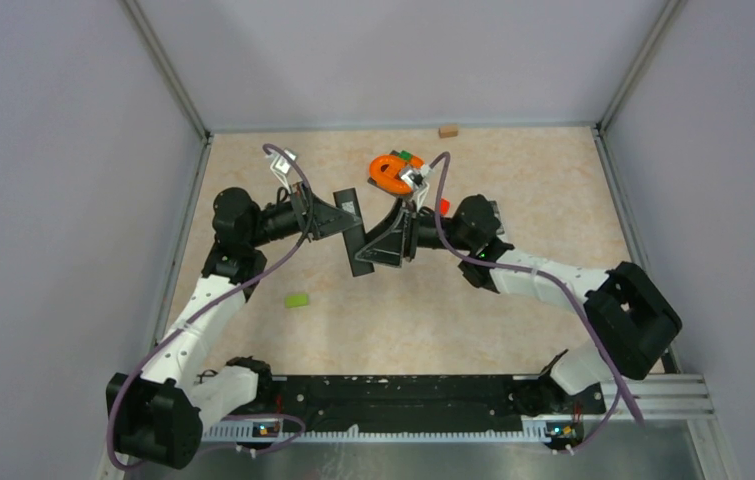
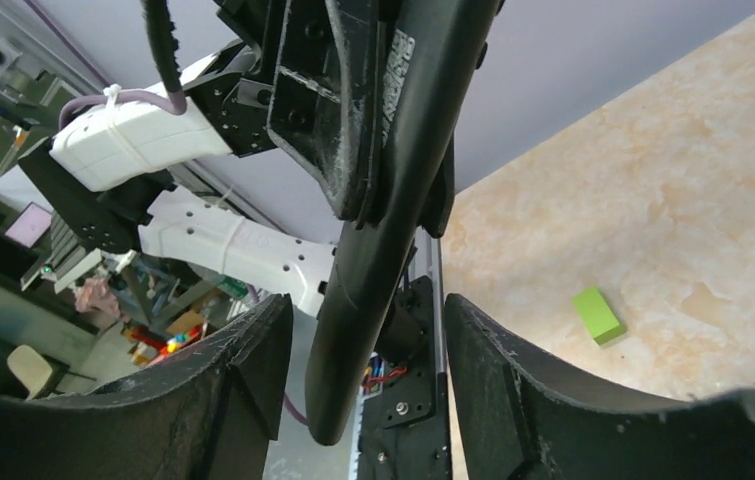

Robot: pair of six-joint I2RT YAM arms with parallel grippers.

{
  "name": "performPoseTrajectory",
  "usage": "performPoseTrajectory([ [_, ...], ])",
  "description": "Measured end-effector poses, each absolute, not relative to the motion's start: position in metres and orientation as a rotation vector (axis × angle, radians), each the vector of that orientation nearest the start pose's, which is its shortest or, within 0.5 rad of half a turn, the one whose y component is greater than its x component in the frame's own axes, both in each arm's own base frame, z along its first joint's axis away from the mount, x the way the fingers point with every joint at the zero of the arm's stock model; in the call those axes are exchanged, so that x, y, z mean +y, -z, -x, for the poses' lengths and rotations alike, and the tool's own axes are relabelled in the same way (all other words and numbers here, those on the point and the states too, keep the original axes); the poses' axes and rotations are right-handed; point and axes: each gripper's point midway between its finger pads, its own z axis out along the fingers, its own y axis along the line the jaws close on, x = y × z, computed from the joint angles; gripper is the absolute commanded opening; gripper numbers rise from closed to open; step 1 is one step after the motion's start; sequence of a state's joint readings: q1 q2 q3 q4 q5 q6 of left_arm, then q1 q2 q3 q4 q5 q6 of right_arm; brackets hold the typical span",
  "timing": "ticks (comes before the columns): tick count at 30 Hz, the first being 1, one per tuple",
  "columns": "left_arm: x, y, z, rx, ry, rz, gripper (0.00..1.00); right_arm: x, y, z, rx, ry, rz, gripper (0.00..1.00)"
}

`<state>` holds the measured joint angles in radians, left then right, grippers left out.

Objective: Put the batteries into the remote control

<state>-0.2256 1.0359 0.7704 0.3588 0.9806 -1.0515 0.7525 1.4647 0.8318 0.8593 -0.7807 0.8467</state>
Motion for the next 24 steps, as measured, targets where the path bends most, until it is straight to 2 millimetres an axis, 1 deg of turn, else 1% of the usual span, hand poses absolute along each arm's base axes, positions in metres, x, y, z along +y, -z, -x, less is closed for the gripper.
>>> performPoseTrajectory([
  [2,-0.225,-0.327,-0.236,1.785,1.68,-0.214,0.0,0.388,-0.289,-0.194,1.544,-1.801,0.717,0.43],
  [5,-0.224,-0.326,-0.235,1.775,1.666,-0.242,0.06,0.394,-0.285,-0.194,1.554,-1.847,0.704,0.16],
  [7,-0.224,-0.324,-0.236,1.777,1.657,-0.251,0.13,0.395,-0.288,-0.192,1.545,-1.883,0.695,0.0],
  [8,-0.224,-0.325,-0.235,1.763,1.649,-0.278,0.21,0.395,-0.288,-0.192,1.556,-1.901,0.681,0.0],
  [9,-0.224,-0.327,-0.234,1.751,1.638,-0.296,0.35,0.395,-0.289,-0.191,1.557,-1.911,0.677,0.0],
  [10,-0.223,-0.328,-0.234,1.746,1.633,-0.305,0.56,0.395,-0.29,-0.191,1.552,-1.919,0.673,0.0],
  [11,-0.223,-0.328,-0.234,1.744,1.627,-0.311,0.75,0.396,-0.29,-0.191,1.553,-1.921,0.667,0.0],
  [12,-0.223,-0.326,-0.234,1.747,1.62,-0.317,0.88,0.395,-0.291,-0.192,1.55,-1.92,0.661,0.0],
  [13,-0.223,-0.324,-0.234,1.759,1.614,-0.31,0.97,0.395,-0.292,-0.195,1.549,-1.912,0.646,0.0],
  [15,-0.221,-0.318,-0.237,1.789,1.588,-0.277,0.99,0.392,-0.29,-0.199,1.564,-1.889,0.617,0.0],
  [17,-0.215,-0.311,-0.244,1.82,1.541,-0.217,0.99,0.385,-0.286,-0.203,1.601,-1.847,0.575,0.0],
  [20,-0.201,-0.301,-0.257,1.854,1.427,-0.115,0.99,0.367,-0.275,-0.218,1.692,-1.716,0.476,0.0],
  [22,-0.19,-0.295,-0.266,1.873,1.328,-0.042,0.99,0.354,-0.264,-0.235,1.767,-1.575,0.395,0.0],
  [23,-0.185,-0.292,-0.271,1.88,1.283,-0.008,0.99,0.347,-0.255,-0.245,1.813,-1.488,0.354,0.0],
  [24,-0.177,-0.289,-0.276,1.887,1.217,0.038,0.99,0.336,-0.238,-0.259,1.893,-1.351,0.296,0.0],
])
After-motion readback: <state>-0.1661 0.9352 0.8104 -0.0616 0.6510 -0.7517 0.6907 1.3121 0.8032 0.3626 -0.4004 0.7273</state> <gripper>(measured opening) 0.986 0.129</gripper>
